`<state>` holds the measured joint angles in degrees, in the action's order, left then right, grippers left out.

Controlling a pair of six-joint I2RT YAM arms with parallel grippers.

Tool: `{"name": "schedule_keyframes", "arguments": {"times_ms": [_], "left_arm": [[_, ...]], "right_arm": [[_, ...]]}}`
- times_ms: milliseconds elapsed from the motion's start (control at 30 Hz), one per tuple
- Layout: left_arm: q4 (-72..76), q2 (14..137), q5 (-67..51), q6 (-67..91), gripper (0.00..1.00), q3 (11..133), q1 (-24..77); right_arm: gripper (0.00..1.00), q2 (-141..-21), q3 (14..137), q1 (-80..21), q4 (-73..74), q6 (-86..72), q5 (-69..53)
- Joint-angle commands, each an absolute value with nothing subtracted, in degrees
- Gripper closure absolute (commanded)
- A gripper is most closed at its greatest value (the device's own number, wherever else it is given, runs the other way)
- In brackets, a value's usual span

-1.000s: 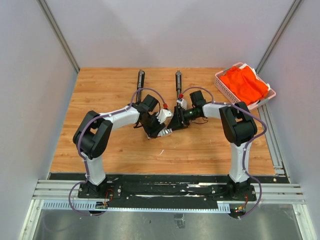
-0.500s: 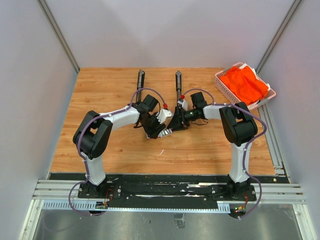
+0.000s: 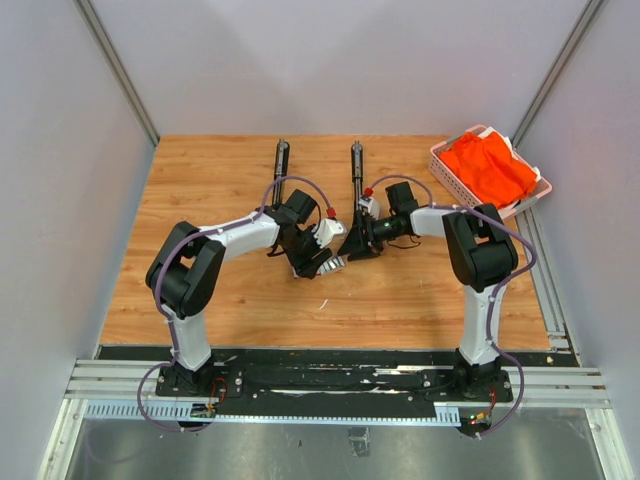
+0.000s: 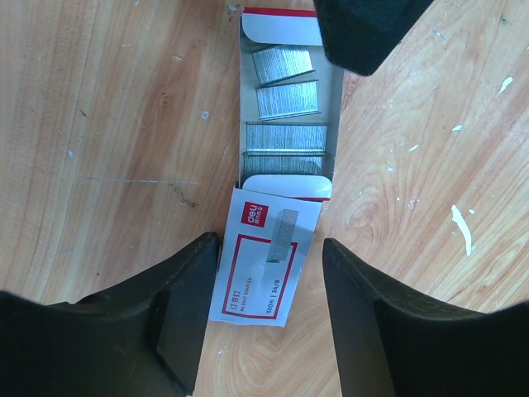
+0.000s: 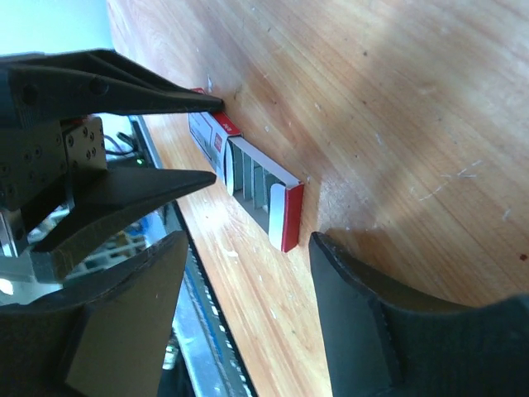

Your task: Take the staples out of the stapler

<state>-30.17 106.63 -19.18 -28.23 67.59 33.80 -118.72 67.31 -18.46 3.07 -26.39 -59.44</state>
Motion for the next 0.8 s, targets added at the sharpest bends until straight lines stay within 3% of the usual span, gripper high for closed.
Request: {"name": "schedule_keyframes", "arguments": {"times_ms": [0,200,400,600,700,767], "left_arm": [[-38.93,111.18,-21.53,-27.42,0.41,62.94,34.76],[-38.33,109.66,-24.09,-28.21,0.34,62.64,32.07],[-38.49,107.46,-24.79,-30.36,0.21,61.55,31.31],[-38.86,105.3,-23.68,-31.46,0.1,61.26,29.66],[-38.53,104.32,-22.91,-31.66,0.01,60.45,28.48],[-38.43,103.84,-22.25,-32.09,0.02,59.86,27.95]], "right_arm": [[0.34,-116.33,67.71,-16.34,11.4,-10.52,-53.04],[0.28,-104.3,66.15,-15.13,15.47,10.75,-49.47],[0.27,-94.94,60.96,-15.59,21.35,46.15,-48.6],[0.26,-97.43,60.84,-16.09,27.67,72.78,-52.12],[0.25,-100.93,65.26,-17.68,30.9,75.5,-50.02],[0.26,-102.4,67.44,-18.66,31.93,75.83,-50.03]]}}
